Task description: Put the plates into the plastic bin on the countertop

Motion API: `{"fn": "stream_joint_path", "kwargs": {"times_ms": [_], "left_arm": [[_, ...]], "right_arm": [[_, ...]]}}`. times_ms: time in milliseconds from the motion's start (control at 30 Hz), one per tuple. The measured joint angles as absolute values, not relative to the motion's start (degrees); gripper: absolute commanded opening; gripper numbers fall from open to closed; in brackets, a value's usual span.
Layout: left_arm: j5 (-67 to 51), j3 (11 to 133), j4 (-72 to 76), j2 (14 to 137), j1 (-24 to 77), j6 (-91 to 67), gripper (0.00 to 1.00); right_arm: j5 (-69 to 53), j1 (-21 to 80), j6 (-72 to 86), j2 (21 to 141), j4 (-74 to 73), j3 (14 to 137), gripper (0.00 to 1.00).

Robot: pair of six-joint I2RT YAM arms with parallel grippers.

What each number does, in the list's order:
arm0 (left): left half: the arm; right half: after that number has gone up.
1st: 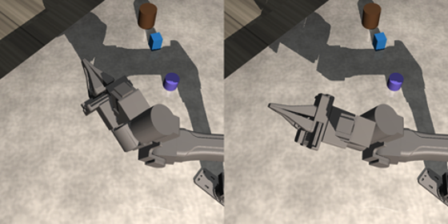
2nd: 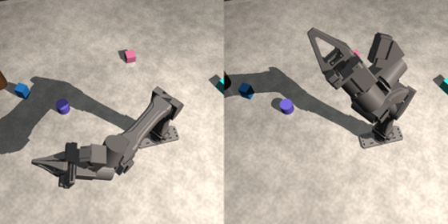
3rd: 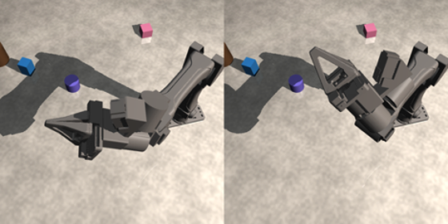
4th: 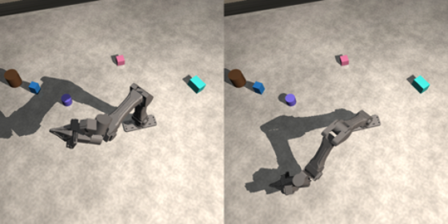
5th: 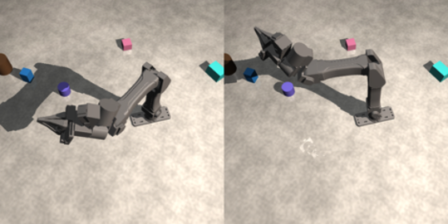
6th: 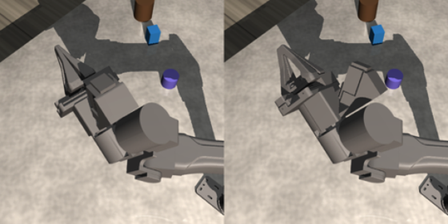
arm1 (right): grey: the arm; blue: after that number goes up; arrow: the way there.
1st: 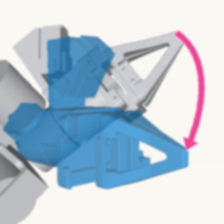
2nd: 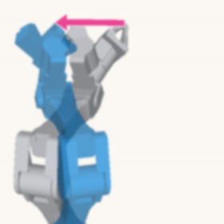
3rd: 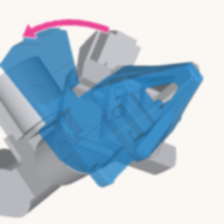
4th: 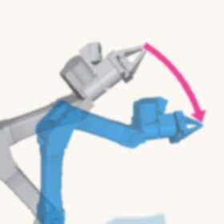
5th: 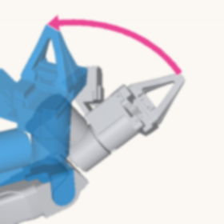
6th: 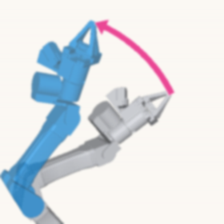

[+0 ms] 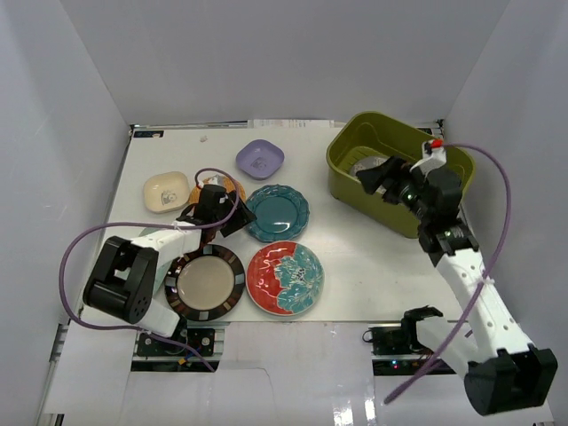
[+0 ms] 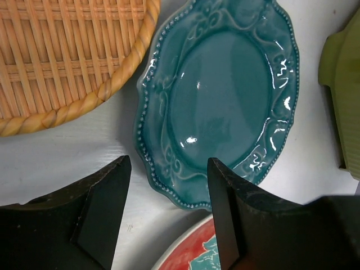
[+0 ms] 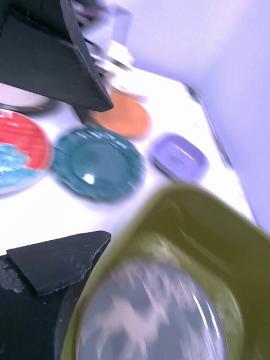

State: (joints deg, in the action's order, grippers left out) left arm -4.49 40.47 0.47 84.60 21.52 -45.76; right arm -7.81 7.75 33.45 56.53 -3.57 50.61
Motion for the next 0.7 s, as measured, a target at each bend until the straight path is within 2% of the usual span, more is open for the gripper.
{"fn": "stream_joint_path", "kwargs": {"times_ms": [133, 333, 533, 600, 700], "left_arm": [[-4.47, 40.53, 1.13, 85.73, 21.52, -46.15, 0.67], [-5.5, 38.96, 1.72, 77.91, 21.58, -45.1, 0.78], [-11.16, 38.61, 0.32, 66.02, 21.61, -41.93, 0.89], [-13.5, 38.61, -1.76, 63.57, 21.63, -40.45, 0.9], [-16.88, 38.61, -6.31, 60.07, 21.67, -37.6, 0.91]], "right_arm": [[-13.23, 19.38, 35.0, 47.97, 0.12, 37.98, 0.88], [-17.39, 30.92, 37.36, 49.12, 0.38, 20.49, 0.88], [-19.9, 32.6, 41.23, 52.71, 7.6, 10.7, 0.75], [-21.3, 32.77, 42.89, 54.92, 12.47, 9.45, 0.71], [-23.07, 33.19, 45.15, 60.16, 19.73, 8.45, 0.61]]}}
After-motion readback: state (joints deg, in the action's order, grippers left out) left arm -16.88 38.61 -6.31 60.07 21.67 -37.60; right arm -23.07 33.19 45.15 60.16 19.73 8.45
